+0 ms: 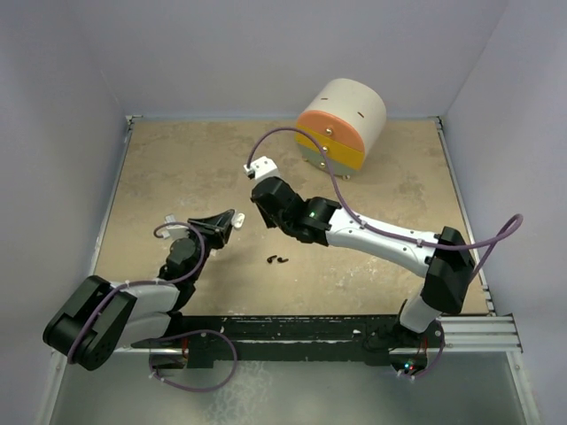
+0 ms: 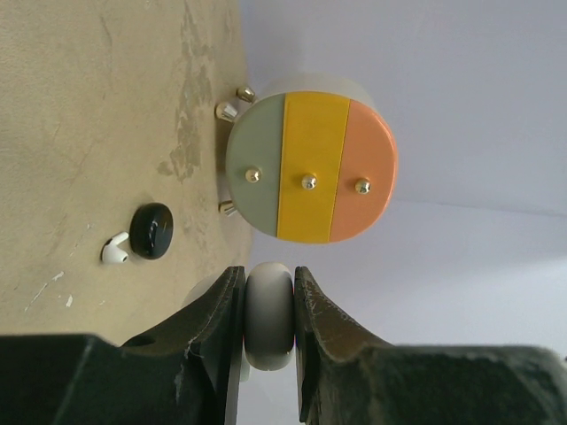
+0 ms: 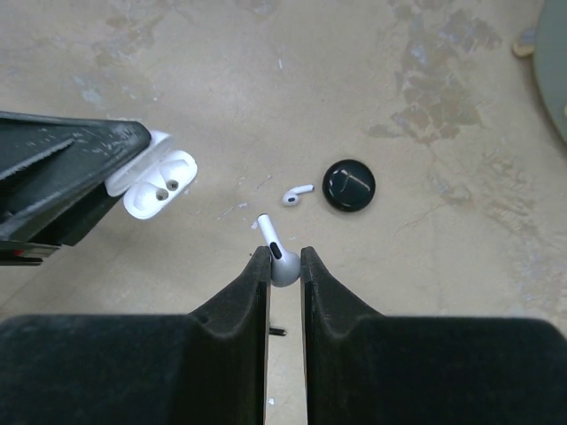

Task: Insert the wireless bluetooth earbuds into the charging case
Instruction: Pick up the earbud from the center of the board, then place the earbud in the charging case.

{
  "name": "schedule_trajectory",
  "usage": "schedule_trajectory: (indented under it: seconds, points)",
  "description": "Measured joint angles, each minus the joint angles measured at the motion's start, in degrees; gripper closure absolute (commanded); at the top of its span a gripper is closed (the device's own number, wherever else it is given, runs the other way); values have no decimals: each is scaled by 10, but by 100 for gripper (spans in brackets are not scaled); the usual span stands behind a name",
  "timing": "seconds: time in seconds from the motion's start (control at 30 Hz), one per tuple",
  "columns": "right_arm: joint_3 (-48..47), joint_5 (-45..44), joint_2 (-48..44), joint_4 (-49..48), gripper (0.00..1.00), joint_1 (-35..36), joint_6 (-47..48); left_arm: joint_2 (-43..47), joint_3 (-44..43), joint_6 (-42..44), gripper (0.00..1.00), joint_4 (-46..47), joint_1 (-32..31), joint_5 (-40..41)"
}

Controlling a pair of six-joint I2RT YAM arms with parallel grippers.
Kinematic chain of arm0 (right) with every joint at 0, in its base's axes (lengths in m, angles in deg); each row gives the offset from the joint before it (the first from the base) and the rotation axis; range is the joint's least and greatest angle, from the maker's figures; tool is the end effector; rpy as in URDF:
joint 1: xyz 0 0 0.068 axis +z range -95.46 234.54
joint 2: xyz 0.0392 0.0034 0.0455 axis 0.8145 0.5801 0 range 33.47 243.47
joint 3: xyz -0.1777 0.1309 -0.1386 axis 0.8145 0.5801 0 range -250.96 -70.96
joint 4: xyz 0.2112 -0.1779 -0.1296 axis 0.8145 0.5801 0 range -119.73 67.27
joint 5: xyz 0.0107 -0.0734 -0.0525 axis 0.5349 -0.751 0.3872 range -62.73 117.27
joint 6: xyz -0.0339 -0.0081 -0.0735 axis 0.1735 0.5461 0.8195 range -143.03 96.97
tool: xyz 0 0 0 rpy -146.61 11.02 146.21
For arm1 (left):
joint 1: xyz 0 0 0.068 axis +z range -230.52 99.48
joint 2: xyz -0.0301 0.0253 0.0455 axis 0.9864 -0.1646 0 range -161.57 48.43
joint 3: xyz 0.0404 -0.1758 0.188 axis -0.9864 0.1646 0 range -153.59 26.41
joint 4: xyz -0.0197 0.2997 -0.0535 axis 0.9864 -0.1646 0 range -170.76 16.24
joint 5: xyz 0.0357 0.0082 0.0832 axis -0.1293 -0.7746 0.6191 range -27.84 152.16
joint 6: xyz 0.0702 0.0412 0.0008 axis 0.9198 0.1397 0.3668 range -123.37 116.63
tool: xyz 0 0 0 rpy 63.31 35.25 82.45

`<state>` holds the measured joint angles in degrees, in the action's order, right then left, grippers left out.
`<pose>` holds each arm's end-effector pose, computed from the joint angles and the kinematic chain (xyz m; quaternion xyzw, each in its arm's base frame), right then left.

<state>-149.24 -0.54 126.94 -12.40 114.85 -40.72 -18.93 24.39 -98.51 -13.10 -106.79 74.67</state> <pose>0.2498 0.3719 0.2727 -0.2017 0.8349 0.1300 0.4954 0.2235 -0.0933 0.0943 -0.4743 0.5611 -0.5482 0.3996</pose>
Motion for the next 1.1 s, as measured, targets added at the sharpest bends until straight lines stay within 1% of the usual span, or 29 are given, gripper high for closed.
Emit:
schedule_trajectory:
  seconds: [0.2, 0.3, 0.57, 0.73, 1.1]
  points:
    - [-93, -2, 24, 71, 100, -3, 35, -11, -28, 29, 100, -21, 0, -26]
    - [-120, -2, 48, 95, 100, -4, 49, -16, -47, 47, 100, -34, 0, -41]
    - [-125, 0, 87, 138, 100, -4, 78, -21, -71, 84, 100, -71, 0, -64]
    - [-124, 1, 89, 138, 100, -4, 87, -28, -85, 106, 100, -93, 0, -73]
    - [-124, 5, 89, 138, 100, -4, 107, -68, -111, 132, 100, -101, -3, -92]
